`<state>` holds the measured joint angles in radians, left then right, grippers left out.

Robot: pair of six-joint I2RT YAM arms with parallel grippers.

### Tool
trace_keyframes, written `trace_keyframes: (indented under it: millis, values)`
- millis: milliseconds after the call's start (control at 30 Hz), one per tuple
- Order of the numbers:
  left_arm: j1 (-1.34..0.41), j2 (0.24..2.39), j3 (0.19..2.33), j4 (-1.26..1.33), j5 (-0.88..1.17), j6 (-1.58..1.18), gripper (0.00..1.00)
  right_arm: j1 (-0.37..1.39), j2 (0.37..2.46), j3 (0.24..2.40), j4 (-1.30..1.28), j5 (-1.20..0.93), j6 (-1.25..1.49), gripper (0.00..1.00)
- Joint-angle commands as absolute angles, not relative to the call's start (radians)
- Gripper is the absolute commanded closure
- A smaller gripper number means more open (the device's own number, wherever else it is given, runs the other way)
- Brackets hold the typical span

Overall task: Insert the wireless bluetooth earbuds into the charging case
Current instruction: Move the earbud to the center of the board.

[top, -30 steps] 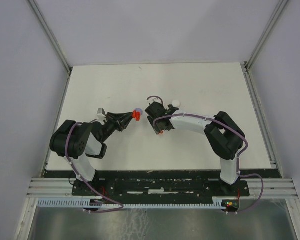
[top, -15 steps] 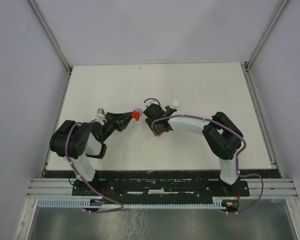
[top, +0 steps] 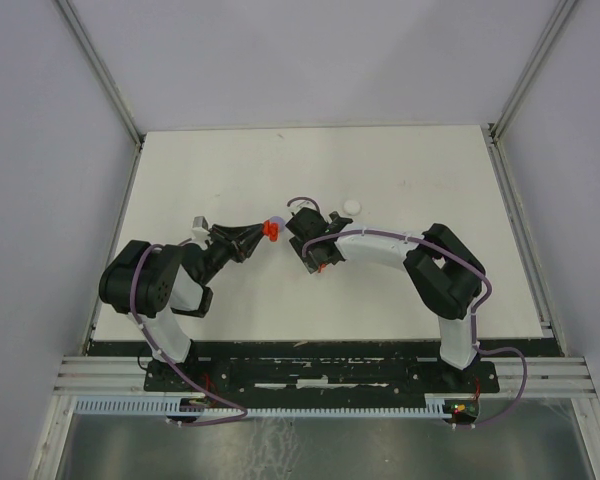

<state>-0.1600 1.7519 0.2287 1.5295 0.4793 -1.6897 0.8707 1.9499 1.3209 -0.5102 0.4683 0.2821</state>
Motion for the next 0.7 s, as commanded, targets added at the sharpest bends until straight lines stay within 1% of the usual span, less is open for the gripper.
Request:
trace_keyframes:
  millis: [0,667]
  values:
    - [-0.151,1.739,0.225,1.730,0.503,-1.689,0.97,0.876,1.941,1.354,-0.512,0.462,0.270,0.01]
    - [-0.145,1.746,0.230,1.730,0.506,-1.690,0.97,0.876,1.927,1.326,-0.541,0.445,0.268,0.00]
